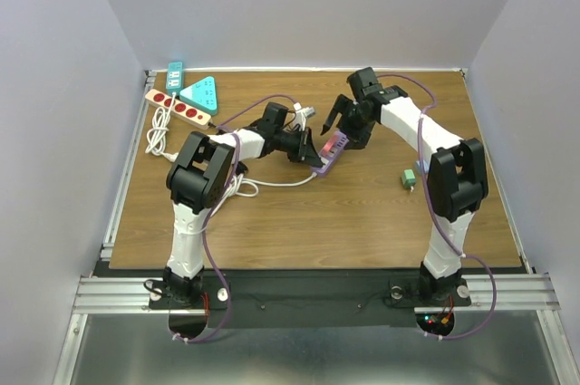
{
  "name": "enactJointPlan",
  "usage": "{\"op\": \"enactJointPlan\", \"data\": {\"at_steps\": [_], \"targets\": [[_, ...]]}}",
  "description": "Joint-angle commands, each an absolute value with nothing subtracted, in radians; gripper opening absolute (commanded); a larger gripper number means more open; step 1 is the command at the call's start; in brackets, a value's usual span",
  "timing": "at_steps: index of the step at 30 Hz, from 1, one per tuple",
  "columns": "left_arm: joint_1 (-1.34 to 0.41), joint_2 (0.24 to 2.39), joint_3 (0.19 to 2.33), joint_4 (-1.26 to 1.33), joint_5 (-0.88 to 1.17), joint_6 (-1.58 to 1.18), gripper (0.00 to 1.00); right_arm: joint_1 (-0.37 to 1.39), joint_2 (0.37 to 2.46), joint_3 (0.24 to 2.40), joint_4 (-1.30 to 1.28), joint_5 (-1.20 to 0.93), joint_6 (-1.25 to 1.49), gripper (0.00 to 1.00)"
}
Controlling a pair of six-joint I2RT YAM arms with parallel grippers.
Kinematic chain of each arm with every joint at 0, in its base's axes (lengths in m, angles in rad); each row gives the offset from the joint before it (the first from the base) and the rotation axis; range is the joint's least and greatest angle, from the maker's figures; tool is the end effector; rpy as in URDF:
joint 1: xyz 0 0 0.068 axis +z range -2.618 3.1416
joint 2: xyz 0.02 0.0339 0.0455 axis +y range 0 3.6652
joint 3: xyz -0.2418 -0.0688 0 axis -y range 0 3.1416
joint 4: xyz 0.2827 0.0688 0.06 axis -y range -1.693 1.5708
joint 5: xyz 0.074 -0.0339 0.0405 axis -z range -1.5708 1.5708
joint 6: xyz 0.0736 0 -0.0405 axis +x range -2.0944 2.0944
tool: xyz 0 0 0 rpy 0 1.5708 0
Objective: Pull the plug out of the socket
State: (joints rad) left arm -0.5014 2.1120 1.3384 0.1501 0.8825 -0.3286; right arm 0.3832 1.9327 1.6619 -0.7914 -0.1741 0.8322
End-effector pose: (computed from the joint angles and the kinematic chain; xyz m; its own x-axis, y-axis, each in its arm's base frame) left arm 0.3995 -0.2838 0.0956 -0.7606 0.1831 -0.6229 0.6442 0.3325 -0.6888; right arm 0.4269 0.1858 0.1939 -0.8755 0.4322 -0.2160 0.2984 0.8352 0.4619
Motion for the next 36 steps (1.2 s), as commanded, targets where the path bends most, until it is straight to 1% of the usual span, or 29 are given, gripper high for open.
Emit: {"op": "enactJointPlan", "data": {"at_steps": [1, 6, 7, 10, 11, 12, 14, 15, 16, 17, 18, 30, 36], "targets": [[-0.495, 2.135, 1.371, 0.199, 0.859, -0.368, 0.00, 0.402, 1.956, 1.697, -0.761, -0.144, 0.861, 0.84], [-0.495, 2.143, 1.362, 0.219, 0.835, -0.393, 0.00, 0.405, 2.005, 1.712, -0.758, -0.149, 0.870, 0.79], [-0.495, 2.143, 1.361, 0.221, 0.830, -0.394, 0.00, 0.405, 2.013, 1.716, -0.755, -0.152, 0.874, 0.74], [-0.497, 2.146, 1.345, 0.219, 0.818, -0.397, 0.00, 0.405, 2.037, 1.730, -0.750, -0.156, 0.876, 0.66], [-0.497, 2.148, 1.336, 0.221, 0.812, -0.400, 0.00, 0.406, 2.045, 1.733, -0.750, -0.160, 0.874, 0.57], [-0.497, 2.148, 1.332, 0.221, 0.808, -0.400, 0.00, 0.405, 2.051, 1.741, -0.750, -0.164, 0.873, 0.54], [-0.499, 2.148, 1.316, 0.221, 0.796, -0.400, 0.00, 0.406, 2.062, 1.743, -0.747, -0.170, 0.874, 0.35], [-0.500, 2.145, 1.312, 0.221, 0.790, -0.400, 0.00, 0.407, 2.065, 1.746, -0.747, -0.172, 0.874, 0.29], [-0.500, 2.145, 1.307, 0.219, 0.784, -0.400, 0.00, 0.407, 2.068, 1.746, -0.747, -0.172, 0.876, 0.20], [-0.500, 2.146, 1.301, 0.218, 0.782, -0.399, 0.00, 0.407, 2.072, 1.749, -0.747, -0.172, 0.874, 0.06], [-0.502, 2.148, 1.298, 0.218, 0.779, -0.397, 0.00, 0.407, 2.072, 1.750, -0.747, -0.172, 0.874, 0.00], [-0.523, 2.192, 1.302, 0.169, 0.746, -0.370, 0.00, 0.407, 2.023, 1.851, -0.749, -0.216, 0.879, 0.00], [-0.525, 2.206, 1.289, 0.169, 0.738, -0.368, 0.00, 0.402, 1.968, 1.853, -0.758, -0.196, 0.874, 0.00]]}}
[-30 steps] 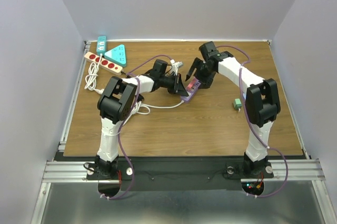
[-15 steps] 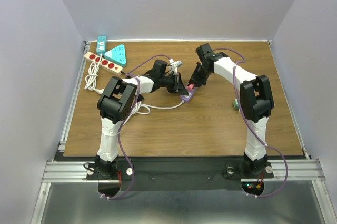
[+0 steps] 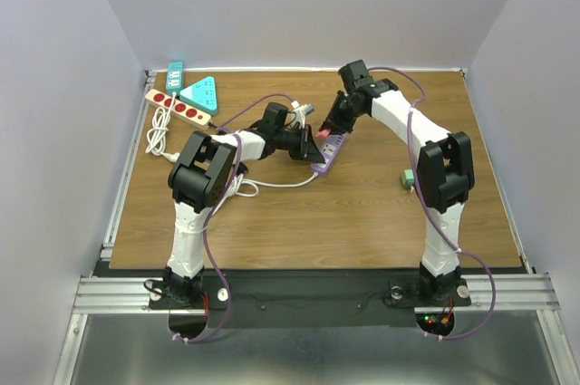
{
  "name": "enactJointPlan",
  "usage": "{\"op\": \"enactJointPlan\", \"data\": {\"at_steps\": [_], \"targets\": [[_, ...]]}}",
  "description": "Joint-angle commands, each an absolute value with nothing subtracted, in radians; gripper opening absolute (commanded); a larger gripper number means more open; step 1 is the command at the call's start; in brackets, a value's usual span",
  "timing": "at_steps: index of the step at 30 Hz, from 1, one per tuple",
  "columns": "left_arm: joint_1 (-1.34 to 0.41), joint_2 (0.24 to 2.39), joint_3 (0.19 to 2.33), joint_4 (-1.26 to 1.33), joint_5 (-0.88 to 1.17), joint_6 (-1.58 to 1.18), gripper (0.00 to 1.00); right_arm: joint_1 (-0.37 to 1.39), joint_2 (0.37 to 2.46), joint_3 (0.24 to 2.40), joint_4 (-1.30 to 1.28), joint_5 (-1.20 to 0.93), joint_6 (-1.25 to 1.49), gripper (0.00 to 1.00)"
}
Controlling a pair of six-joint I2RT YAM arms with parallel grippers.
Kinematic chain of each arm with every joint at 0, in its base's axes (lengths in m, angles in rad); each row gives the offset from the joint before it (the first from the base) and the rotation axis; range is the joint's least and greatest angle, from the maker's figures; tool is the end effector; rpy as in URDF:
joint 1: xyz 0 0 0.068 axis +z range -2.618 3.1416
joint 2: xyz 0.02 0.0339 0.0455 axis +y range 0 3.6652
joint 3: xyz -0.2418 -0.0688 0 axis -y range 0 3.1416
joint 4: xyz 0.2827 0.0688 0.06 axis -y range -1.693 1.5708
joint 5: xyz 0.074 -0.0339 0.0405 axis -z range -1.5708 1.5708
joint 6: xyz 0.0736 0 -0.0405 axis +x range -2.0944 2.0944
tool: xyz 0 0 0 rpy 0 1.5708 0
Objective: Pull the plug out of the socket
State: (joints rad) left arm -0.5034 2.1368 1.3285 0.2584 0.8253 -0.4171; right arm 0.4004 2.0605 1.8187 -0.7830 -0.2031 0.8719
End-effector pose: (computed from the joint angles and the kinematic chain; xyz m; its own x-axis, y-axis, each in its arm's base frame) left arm 0.4066 -0.2857 0.0898 -0.7734 0.1122 -0.6239 0.6154 0.3691 -0.6965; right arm 0.4532 0.2080 0.1926 -0.8725 0.4449 -0.2021 0.2948 0.8091 0.5084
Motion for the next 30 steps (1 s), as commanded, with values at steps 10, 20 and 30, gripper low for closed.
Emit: {"op": "enactJointPlan", "data": {"at_steps": [10, 20, 30], "targets": [[-0.523, 2.163, 1.344, 0.130, 0.719, -0.371, 0.00, 0.103, 1.723, 1.527, -0.813, -0.006, 0.718, 0.00], [-0.522, 2.072, 1.517, 0.006, 0.654, -0.374, 0.00, -0.026, 1.770, 1.446, -0.850, 0.158, 0.608, 0.03], [-0.529, 2.017, 1.649, -0.121, 0.606, -0.377, 0.14, -0.044, 1.856, 1.535, -0.894, 0.239, 0.583, 0.45]]}}
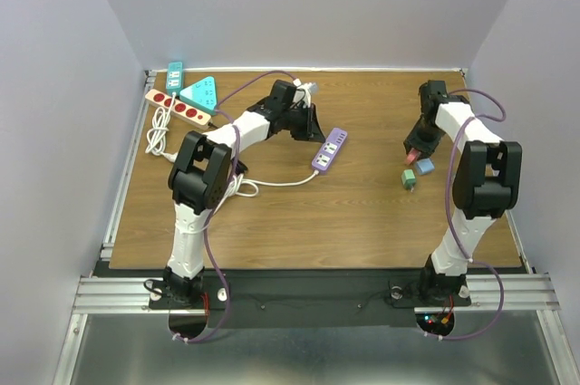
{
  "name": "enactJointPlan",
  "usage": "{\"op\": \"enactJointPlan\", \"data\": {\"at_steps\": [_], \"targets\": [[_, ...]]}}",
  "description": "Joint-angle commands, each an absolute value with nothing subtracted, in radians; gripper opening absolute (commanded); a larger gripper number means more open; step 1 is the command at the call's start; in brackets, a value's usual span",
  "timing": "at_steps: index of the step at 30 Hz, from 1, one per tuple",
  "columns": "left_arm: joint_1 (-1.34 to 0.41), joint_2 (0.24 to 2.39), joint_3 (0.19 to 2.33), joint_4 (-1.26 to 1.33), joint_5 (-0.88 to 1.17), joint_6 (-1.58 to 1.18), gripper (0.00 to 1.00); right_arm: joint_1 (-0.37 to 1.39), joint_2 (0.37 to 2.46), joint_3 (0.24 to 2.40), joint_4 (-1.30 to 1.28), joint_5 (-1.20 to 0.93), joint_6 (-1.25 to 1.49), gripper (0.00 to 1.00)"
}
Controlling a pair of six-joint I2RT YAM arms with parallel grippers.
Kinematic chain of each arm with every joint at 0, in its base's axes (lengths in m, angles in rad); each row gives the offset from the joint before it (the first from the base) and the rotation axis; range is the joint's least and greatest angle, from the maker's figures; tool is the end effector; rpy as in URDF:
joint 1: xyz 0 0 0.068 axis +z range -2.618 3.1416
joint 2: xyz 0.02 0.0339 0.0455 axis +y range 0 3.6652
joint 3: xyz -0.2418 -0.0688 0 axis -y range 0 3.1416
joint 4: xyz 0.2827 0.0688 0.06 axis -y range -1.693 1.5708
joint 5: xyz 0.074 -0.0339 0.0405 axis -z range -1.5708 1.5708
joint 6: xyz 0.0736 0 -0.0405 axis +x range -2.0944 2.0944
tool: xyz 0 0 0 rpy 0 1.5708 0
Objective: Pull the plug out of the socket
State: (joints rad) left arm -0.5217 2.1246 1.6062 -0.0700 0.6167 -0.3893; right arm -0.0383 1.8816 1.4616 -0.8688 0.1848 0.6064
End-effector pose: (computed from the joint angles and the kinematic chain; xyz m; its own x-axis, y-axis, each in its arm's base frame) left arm 0.4417 -0.3030 0.1568 -0.7578 0.0785 -0.6478 0.5794 0.5375 -0.6127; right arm 0.4164 -0.0295 0.1427 -0.7381 0.5889 -0.3292 0.6199 0.7846 0.0136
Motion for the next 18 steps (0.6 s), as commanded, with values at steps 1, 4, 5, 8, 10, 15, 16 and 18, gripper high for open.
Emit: {"op": "enactJointPlan", "data": {"at_steps": [1, 4, 5, 8, 10, 15, 16, 18], "targets": [[-0.534, 2.013, 1.651, -0.124, 0.610, -0.377, 0.19, -0.046, 1.852, 1.542, -0.896, 0.245, 0.581, 0.46], [-0.554, 2.006, 1.664, -0.127, 0.623, -0.385, 0.29, -0.046, 1.847, 1.578, -0.900, 0.259, 0.571, 0.66], [-0.557, 2.008, 1.669, -0.127, 0.633, -0.397, 0.31, -0.046, 1.850, 1.589, -0.911, 0.259, 0.566, 0.72], [-0.580, 2.014, 1.677, -0.126, 0.634, -0.413, 0.39, -0.046, 1.838, 1.627, -0.933, 0.250, 0.577, 0.82], [-0.609, 2.023, 1.684, -0.121, 0.643, -0.422, 0.45, -0.046, 1.815, 1.649, -0.931, 0.233, 0.583, 0.86], [-0.653, 2.084, 1.738, -0.171, 0.557, -0.457, 0.16, -0.045, 1.760, 1.695, -0.931, 0.164, 0.568, 0.89], [-0.664, 2.101, 1.759, -0.207, 0.479, -0.456, 0.00, -0.046, 1.750, 1.695, -0.930, 0.155, 0.568, 0.89], [-0.675, 2.146, 1.833, -0.311, 0.402, -0.436, 0.00, -0.046, 1.735, 1.687, -0.931, 0.123, 0.566, 0.91]]}}
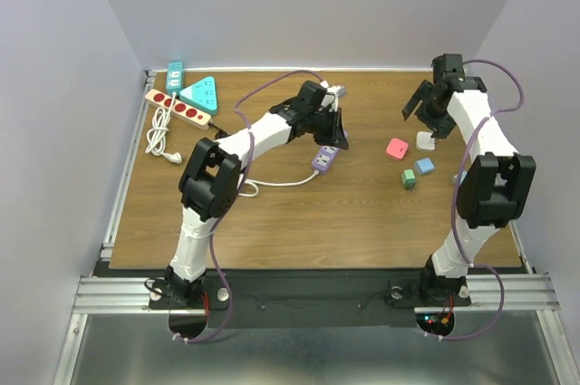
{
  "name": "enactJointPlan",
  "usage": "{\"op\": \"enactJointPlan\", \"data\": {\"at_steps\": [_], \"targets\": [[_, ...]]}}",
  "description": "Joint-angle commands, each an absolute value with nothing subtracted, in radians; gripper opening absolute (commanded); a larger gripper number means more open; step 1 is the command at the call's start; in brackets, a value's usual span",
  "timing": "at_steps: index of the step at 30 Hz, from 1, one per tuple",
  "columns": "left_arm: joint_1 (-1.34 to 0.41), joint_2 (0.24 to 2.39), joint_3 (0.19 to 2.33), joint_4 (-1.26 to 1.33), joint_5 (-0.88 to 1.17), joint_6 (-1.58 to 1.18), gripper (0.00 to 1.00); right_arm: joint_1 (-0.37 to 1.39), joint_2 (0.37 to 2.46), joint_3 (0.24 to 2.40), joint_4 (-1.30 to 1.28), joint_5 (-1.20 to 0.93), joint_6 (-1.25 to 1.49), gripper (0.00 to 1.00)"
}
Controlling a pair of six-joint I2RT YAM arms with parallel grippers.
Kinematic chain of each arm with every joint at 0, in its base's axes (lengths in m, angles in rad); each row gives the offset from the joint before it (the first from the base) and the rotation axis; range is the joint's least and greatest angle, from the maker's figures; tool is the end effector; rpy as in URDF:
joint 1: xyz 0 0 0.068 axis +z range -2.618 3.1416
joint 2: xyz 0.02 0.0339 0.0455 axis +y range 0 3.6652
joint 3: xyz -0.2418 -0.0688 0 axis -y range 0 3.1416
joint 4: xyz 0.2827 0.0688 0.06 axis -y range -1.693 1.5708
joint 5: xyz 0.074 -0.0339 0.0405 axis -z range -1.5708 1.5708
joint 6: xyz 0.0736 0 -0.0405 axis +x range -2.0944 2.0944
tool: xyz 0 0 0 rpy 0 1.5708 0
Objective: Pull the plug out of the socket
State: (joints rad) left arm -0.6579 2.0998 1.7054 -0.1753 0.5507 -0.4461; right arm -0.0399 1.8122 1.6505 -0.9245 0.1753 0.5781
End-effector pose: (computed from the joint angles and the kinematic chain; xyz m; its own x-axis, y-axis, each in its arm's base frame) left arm 0.4047 -0.3614 0.1953 -0.7603 0.1229 -0.6379 0.6005 0.5075 -0.6179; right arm 0.4339 -0.0302 0.2324 -0.6747 0.5654 -0.4745 0.5840 0.8020 0.1253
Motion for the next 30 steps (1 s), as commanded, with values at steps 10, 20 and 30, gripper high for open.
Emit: {"op": "enactJointPlan", "data": {"at_steps": [10, 20, 30], "targets": [[-0.749, 2.295, 2.017, -0.558, 0.064, -0.293, 0.00, -0.044, 1.704, 1.618, -0.917, 0.054, 0.575, 0.93], [-0.810, 2.327, 2.051, -0.535, 0.130, -0.242, 0.00, -0.044, 1.701, 1.603, -0.907, 0.040, 0.572, 0.93], [-0.758, 2.388, 2.020, -0.558, 0.035, -0.253, 0.00, -0.044, 1.680, 1.589, -0.902, 0.034, 0.572, 0.93]]}}
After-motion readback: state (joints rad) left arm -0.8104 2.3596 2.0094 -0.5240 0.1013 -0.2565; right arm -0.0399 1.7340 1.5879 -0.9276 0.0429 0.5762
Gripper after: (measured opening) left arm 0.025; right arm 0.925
